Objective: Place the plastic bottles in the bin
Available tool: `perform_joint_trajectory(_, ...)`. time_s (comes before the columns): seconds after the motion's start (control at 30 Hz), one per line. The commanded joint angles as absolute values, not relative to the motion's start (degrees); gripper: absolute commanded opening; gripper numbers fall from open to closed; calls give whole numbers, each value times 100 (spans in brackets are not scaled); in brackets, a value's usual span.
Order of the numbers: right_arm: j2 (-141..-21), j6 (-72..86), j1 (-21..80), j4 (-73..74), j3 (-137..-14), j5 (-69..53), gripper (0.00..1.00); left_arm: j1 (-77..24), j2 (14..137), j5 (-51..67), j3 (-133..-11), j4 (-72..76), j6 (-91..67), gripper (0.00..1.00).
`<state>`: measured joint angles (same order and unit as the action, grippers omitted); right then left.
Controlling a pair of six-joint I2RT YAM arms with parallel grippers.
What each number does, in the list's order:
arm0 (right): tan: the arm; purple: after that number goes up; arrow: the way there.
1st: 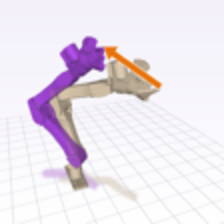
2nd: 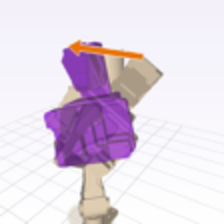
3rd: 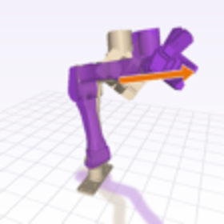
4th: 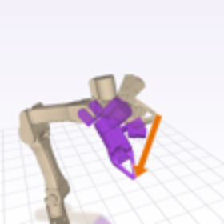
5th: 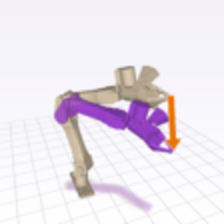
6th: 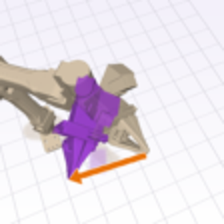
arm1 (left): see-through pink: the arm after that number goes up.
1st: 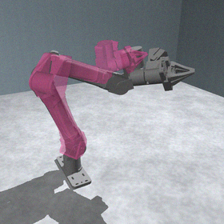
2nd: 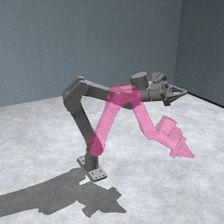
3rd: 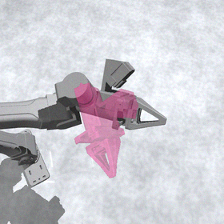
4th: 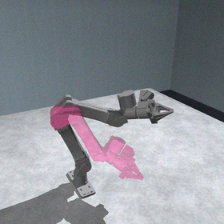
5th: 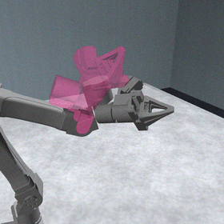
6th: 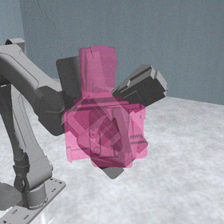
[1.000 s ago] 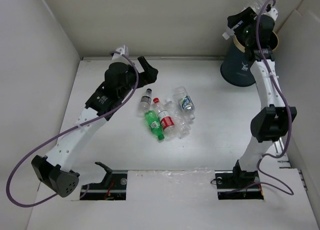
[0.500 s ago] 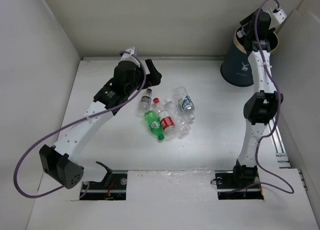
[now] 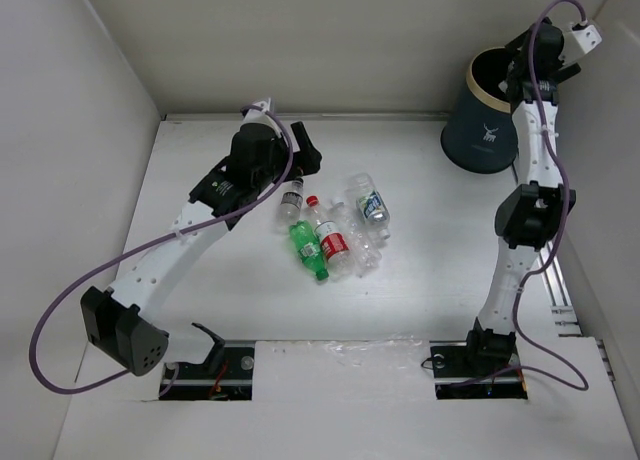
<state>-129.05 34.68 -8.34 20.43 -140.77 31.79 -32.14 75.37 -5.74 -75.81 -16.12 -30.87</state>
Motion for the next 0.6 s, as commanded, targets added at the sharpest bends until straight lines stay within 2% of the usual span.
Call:
perform_joint_trajectory(0.0,-12850,3296,-888,2004,-14344,3313,100,-3217,7584,-746,-7717,-1652,-3163,100)
perform_joint_trajectory(0.13,-12797,3296,-958,2004,-14292,3234,100,-3217,7743,-686,-7770,-1846,-3216,100)
perform_joint_trajectory(0.37,-12209,3295,-783,2302,-14072,3234,100,-3138,7690,-817,-7120,-1846,-3673,100)
perform_joint_trajectory(0.57,-10586,3094,175,2618,-12395,2611,100,-3006,8146,-756,-6820,-1846,-3972,100)
